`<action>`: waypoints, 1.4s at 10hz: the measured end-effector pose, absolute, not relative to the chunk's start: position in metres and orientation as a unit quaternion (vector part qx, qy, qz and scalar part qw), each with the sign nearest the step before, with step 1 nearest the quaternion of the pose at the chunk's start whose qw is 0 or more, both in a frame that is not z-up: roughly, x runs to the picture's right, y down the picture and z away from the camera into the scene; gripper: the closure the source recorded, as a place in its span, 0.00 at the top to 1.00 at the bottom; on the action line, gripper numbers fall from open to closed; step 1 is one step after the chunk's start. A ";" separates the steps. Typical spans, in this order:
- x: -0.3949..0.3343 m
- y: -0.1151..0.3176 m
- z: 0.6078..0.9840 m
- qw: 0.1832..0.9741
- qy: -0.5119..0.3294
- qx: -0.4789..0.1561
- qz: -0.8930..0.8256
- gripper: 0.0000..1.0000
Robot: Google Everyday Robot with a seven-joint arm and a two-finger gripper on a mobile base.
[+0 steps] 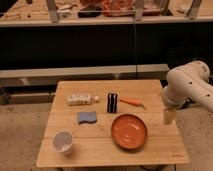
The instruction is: Knock the eraser over
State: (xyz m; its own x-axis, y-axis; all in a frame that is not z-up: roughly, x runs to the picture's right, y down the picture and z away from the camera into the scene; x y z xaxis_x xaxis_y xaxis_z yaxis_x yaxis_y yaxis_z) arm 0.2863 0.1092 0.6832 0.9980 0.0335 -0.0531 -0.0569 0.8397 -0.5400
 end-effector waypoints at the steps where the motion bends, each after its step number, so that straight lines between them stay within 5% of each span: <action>1: 0.286 0.109 0.687 0.960 0.021 -0.278 0.021 0.80; 14: 0.228 0.090 0.738 0.972 0.003 -0.229 -0.058 0.80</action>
State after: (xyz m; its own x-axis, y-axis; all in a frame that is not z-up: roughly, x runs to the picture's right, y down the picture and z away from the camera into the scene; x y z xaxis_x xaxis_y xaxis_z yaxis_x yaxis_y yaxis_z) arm 0.2281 0.0896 0.7381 0.9932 -0.1143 0.0203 0.1113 0.8882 -0.4457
